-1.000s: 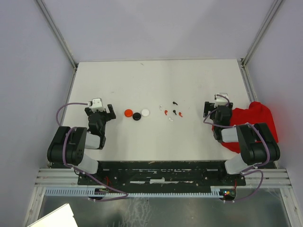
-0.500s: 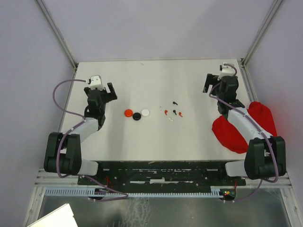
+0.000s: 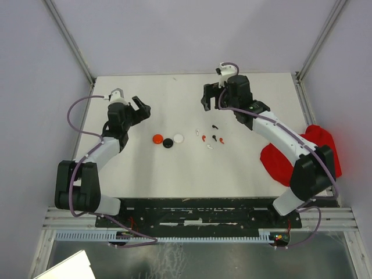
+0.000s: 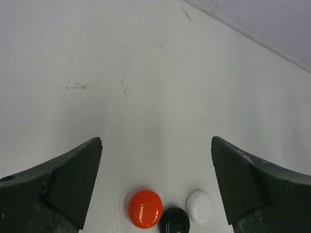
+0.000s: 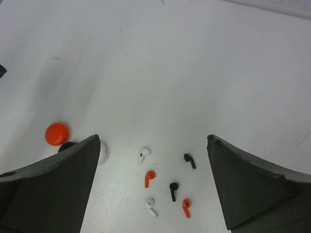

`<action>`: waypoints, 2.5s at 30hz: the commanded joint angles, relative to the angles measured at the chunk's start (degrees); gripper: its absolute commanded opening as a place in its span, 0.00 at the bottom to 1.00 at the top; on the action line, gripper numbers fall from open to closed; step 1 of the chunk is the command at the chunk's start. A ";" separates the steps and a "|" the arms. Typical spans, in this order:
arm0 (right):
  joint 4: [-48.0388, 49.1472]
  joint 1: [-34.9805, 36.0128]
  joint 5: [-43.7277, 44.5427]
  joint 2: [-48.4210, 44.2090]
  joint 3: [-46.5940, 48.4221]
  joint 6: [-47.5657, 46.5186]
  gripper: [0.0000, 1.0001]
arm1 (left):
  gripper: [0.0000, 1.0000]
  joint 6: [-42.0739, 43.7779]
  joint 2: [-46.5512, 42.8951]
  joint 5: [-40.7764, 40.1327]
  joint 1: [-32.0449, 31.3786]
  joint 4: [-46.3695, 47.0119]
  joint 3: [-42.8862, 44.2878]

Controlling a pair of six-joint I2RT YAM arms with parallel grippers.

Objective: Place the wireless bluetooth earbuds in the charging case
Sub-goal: Pick up the charging case at the center of the board.

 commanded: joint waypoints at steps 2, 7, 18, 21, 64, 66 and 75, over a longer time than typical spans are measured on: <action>-0.59 1.77 -8.61 10.39 10.32 4.96 0.99 | 1.00 -4.28 0.47 1.85 0.29 -4.09 3.36; -7.34 10.58 1.79 19.32 17.96 -0.66 0.99 | 0.98 -7.78 -2.86 -1.77 0.42 -5.20 -0.23; -13.41 20.94 4.84 34.28 30.36 -2.06 0.98 | 0.98 -12.05 -9.02 -11.50 2.93 -13.54 -2.96; -16.14 22.97 8.82 38.32 35.97 -1.28 0.98 | 0.98 -13.51 -12.40 -13.72 4.83 -14.46 -4.30; -30.37 27.99 14.11 59.90 58.69 17.74 0.65 | 0.98 -13.63 -19.73 -12.58 11.98 -19.82 -6.06; -30.72 28.06 14.28 60.13 58.68 17.65 0.63 | 0.98 -13.63 -19.75 -12.53 12.09 -19.77 -6.15; -31.48 27.98 14.22 61.20 58.61 16.79 0.55 | 0.98 -13.57 -19.69 -12.07 12.18 -19.10 -6.55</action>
